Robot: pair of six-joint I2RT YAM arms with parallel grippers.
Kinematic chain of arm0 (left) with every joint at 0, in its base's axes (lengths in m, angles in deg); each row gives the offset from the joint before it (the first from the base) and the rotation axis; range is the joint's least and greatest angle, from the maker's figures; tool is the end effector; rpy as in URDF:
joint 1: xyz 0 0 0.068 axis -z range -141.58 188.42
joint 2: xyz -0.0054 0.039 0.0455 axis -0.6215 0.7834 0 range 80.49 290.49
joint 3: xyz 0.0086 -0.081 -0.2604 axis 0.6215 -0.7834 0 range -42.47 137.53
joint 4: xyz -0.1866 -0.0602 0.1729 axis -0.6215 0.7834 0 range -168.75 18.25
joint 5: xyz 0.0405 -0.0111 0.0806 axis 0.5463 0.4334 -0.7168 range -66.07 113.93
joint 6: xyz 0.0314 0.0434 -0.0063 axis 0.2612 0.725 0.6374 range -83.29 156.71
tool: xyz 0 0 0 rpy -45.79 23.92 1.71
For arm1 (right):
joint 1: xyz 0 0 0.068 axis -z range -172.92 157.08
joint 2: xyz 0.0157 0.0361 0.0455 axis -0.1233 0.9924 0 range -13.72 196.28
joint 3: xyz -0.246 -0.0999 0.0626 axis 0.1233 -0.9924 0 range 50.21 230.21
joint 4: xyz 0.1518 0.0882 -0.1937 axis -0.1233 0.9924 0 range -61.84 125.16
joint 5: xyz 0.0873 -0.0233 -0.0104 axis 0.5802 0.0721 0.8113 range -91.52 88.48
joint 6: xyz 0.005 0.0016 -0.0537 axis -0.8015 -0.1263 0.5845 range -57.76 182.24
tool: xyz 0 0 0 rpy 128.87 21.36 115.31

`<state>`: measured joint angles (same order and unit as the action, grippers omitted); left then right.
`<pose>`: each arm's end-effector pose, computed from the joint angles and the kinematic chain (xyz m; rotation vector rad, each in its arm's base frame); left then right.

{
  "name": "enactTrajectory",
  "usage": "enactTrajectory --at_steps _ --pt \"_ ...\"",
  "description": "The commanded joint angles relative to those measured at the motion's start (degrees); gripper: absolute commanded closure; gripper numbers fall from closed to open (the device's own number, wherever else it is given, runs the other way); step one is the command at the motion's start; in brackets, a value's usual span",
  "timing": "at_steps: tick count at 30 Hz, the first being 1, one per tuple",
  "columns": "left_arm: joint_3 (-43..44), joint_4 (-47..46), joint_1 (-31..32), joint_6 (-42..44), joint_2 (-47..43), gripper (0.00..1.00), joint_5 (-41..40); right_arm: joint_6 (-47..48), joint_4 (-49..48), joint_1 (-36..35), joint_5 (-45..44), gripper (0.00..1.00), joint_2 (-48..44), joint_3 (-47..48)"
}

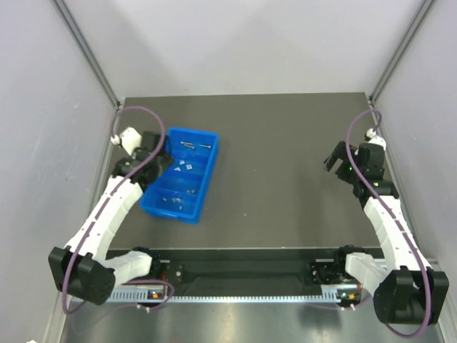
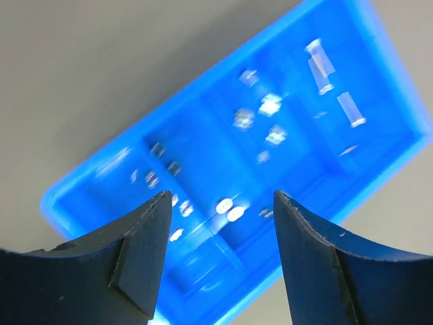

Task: Sort the screws and nuts into containers

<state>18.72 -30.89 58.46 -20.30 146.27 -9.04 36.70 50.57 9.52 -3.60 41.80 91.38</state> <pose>0.2171 -0.0584 0.3121 -0.9437 2.0963 0.0451 0.2103 -0.0102 0.2628 0.5557 2.1474 0.1831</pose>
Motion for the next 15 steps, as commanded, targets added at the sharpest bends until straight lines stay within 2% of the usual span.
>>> enactTrajectory --at_steps 1,3,5,8,9,10,12,15 --pt "3.84 -11.46 -9.64 15.78 0.75 0.34 17.38 0.4 -5.8 0.46 1.91 0.0 -1.48 5.93" --pt "5.87 -13.4 -14.99 19.46 2.33 0.34 25.71 1.19 -6.85 0.46 1.91 0.0 -1.3 8.21" --pt "7.36 -14.62 -18.08 20.97 3.04 0.34 30.14 2.76 -7.3 0.46 1.91 0.0 -0.69 10.41" --pt "7.72 -16.03 -26.34 22.12 2.17 0.34 41.29 4.44 -6.68 0.46 1.91 0.0 0.19 15.16" --pt "7.28 -18.48 -31.15 22.38 1.81 0.34 48.63 5.49 -6.68 0.46 1.91 0.0 0.2 16.74" --pt "7.02 -19.37 -33.28 22.47 1.37 0.34 51.66 6.02 -6.77 0.46 1.91 0.0 0.11 17.36" --pt "6.31 -20.52 -38.02 24.39 -0.03 0.34 57.29 6.82 -7.56 0.46 1.91 0.0 -0.77 18.07" --pt "6.66 -18.6 -38.93 28.17 -1.79 0.34 56.88 8.31 -8.53 0.46 1.21 0.0 -2.44 17.55"
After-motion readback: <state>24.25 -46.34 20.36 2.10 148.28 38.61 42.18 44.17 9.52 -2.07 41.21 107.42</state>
